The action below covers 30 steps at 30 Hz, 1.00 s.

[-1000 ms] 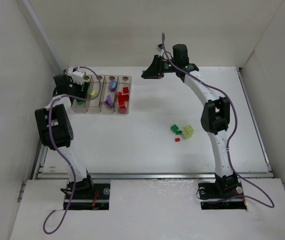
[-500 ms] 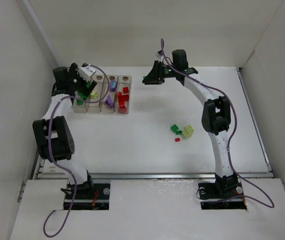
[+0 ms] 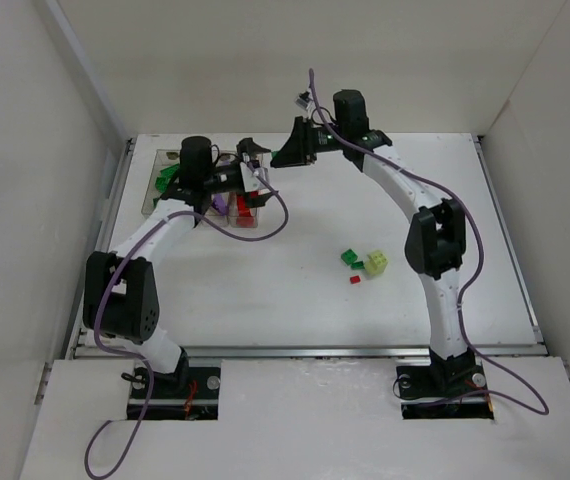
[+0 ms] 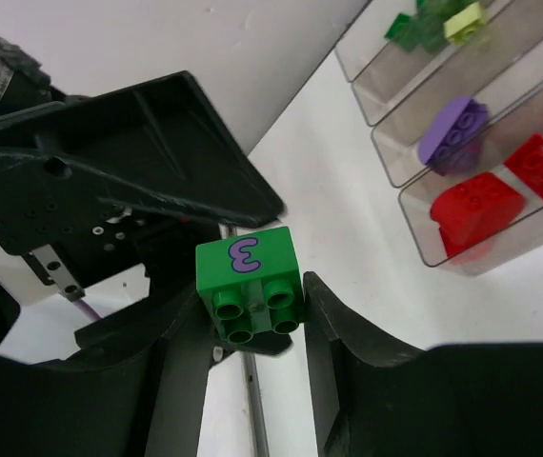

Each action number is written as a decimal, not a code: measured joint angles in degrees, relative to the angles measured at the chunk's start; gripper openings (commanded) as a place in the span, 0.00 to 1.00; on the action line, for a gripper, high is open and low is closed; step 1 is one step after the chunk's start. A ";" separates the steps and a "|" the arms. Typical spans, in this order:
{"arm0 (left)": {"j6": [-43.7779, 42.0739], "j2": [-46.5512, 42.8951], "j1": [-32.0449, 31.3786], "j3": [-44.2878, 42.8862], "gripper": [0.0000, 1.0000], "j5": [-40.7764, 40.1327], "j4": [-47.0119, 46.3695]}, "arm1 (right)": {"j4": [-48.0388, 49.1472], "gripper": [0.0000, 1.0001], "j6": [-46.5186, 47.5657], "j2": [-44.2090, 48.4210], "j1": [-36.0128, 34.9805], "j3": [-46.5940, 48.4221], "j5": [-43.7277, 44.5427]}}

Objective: Sort the legos into containers by color

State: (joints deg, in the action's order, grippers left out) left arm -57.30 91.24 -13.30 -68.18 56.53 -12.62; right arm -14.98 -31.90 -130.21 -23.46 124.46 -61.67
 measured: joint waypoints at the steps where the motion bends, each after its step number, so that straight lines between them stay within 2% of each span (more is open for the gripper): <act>1: 0.55 0.00 -0.63 0.44 1.00 -0.15 -1.36 | 0.09 0.00 0.44 0.61 -0.28 -0.59 -0.37; 6: 2.16 0.00 -2.91 0.55 0.81 -1.27 -6.69 | 0.20 0.00 2.10 2.67 -0.46 -3.34 -2.01; 7: 2.56 0.00 -3.19 0.55 0.72 -1.46 -7.26 | 0.07 0.00 2.29 2.84 -0.46 -3.80 -2.16; 11: 3.82 0.00 -3.76 0.55 0.54 -2.21 -8.85 | 0.02 0.00 3.28 3.21 -0.46 -5.51 -2.71; 12: 4.02 0.00 -3.76 0.55 0.45 -2.47 -9.05 | 0.04 0.00 3.48 3.21 -0.46 -5.75 -2.75; 15: 4.66 0.00 -3.74 0.61 0.30 -2.58 -8.92 | 0.44 0.00 3.80 3.21 -0.44 -5.92 -2.97; 16: 4.63 0.00 -3.76 0.68 0.22 -2.73 -8.94 | 0.46 0.00 3.76 3.37 -0.35 -5.95 -2.82; 23: 4.44 0.00 -4.13 0.70 0.00 -3.13 -10.08 | 0.46 0.00 3.61 4.07 -0.07 -6.23 -2.43; 24: 4.44 0.00 -4.13 0.72 0.00 -3.13 -10.10 | 0.48 0.03 3.61 4.09 -0.07 -6.23 -2.40; 25: 4.44 0.00 -4.13 0.79 0.00 -3.13 -10.19 | 0.46 0.16 3.61 4.07 -0.07 -6.23 -2.43; 26: 4.44 -0.02 -4.13 0.90 0.00 -3.17 -10.34 | 0.46 0.55 3.63 4.07 -0.07 -6.23 -2.43; 27: 4.55 0.00 -4.13 1.01 0.00 -2.95 -10.43 | 0.44 0.82 3.80 4.09 -0.07 -6.25 -2.25; 28: 4.66 -0.02 -4.20 1.11 0.00 -3.37 -10.36 | 0.22 1.00 3.80 4.09 -0.07 -6.27 -2.71; 30: 4.72 -0.02 -4.20 1.25 0.00 -3.89 -10.14 | 0.17 1.00 4.39 4.09 -0.09 -6.34 -3.26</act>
State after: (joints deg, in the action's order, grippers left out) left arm -52.58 91.22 -17.50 -66.94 52.64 -22.76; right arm -14.81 -27.51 -126.13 -23.55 118.13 -64.93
